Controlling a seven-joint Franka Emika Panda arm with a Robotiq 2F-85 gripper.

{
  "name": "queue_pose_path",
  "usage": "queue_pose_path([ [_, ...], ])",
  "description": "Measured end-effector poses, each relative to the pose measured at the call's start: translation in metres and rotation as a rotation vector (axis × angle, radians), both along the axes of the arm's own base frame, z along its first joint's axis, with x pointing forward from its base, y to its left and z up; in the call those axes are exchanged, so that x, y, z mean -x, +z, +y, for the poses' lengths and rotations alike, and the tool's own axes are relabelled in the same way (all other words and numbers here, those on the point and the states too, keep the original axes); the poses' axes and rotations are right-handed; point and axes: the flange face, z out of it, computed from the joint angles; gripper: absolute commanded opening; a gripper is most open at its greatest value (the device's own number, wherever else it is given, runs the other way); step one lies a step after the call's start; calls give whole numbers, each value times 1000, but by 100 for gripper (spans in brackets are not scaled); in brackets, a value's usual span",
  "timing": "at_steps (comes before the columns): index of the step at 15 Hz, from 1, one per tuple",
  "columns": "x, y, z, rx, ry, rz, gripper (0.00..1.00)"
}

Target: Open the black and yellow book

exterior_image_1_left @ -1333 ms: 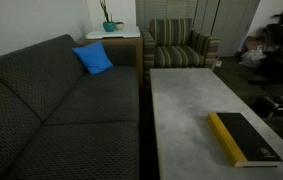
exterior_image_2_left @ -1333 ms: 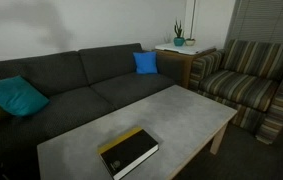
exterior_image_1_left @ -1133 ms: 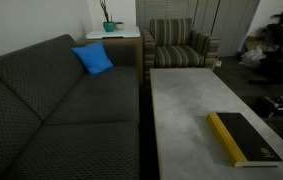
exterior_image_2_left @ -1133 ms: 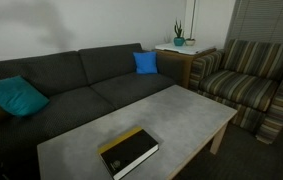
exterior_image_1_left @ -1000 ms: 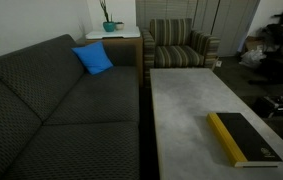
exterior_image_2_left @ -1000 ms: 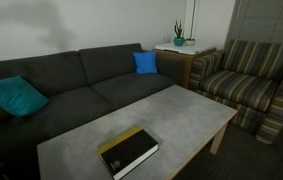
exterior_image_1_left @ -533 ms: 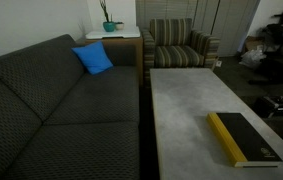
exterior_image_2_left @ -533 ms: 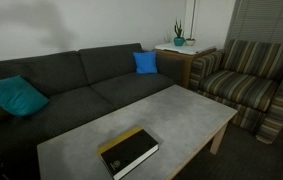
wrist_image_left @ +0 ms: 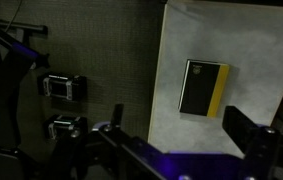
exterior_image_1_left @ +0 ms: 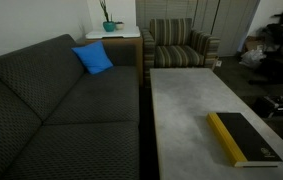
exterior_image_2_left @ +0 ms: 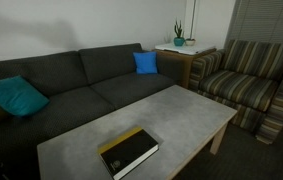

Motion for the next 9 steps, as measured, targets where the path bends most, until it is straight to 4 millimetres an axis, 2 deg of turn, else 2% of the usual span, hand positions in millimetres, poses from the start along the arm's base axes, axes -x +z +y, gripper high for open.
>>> queue_pose_path([
  [5, -29, -60, 0, -20, 30, 83, 100],
  [9, -40, -107, 1, -33, 42, 164, 100],
])
